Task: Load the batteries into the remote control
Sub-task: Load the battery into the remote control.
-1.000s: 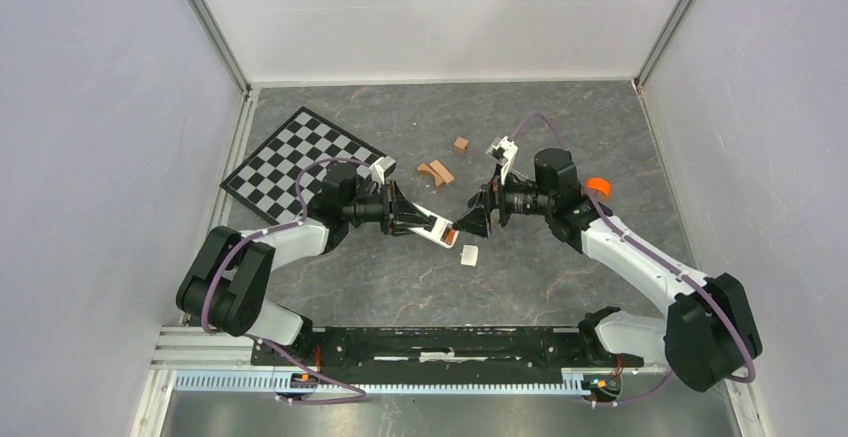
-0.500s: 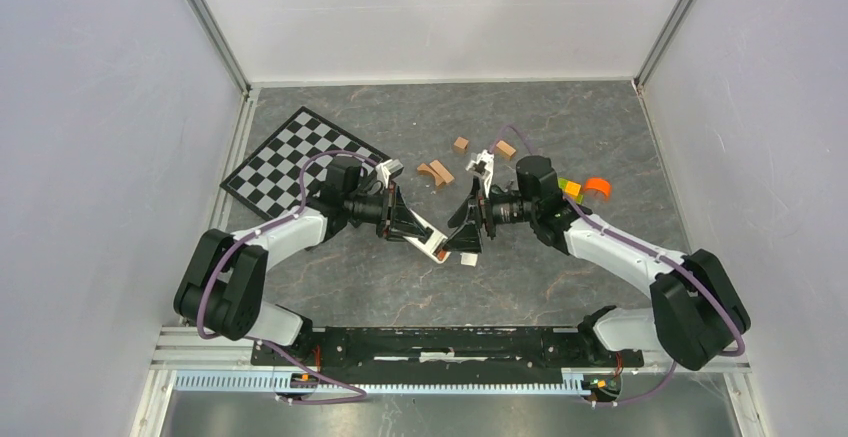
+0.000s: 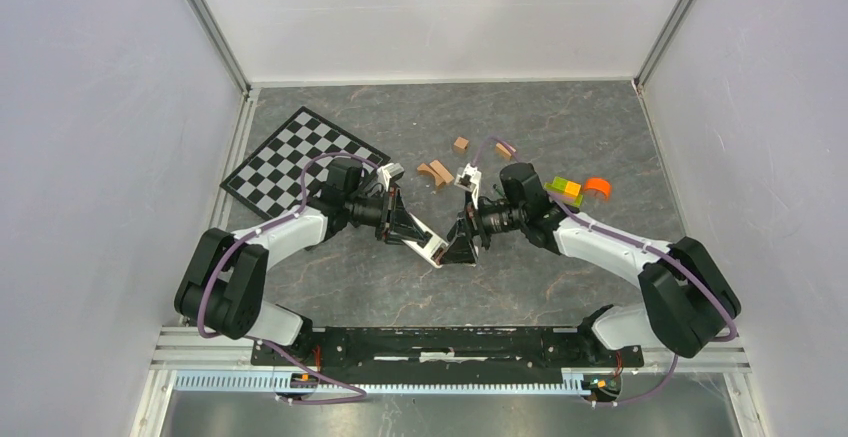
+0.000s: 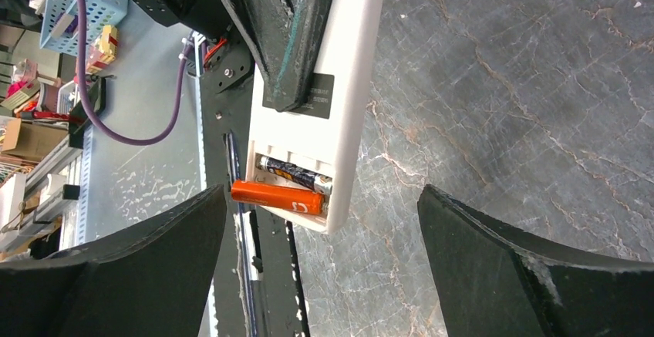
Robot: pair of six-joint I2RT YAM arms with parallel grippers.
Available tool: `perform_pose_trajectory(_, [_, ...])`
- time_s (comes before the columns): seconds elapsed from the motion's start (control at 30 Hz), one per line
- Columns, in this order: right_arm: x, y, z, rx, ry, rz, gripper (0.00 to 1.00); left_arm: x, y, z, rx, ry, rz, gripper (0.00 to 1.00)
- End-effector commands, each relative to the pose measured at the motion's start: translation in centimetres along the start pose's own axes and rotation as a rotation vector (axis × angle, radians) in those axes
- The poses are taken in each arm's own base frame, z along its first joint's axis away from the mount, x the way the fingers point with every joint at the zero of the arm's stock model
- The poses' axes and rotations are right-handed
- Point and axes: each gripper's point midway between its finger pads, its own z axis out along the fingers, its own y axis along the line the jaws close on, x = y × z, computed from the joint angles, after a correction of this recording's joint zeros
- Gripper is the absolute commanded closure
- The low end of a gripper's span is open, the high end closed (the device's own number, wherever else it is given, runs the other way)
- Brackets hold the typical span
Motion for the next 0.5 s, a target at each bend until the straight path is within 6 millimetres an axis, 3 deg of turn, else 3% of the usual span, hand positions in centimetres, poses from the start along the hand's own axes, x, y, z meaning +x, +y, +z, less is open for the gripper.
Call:
perform_pose_trajectory(0.0, [-1.92, -0.06, 0.26, 0.009, -0.019, -0.068, 0.02, -0.28, -1.52, -0.42, 0.044, 0.015, 0.083, 0.98])
perform_pose_trajectory(0.47, [-1.8, 0.08, 0.71, -0.012, -0.004, -0.082, 0.02, -0.22, -1.22, -0.39, 0.035, 0.01, 0.08, 0.98])
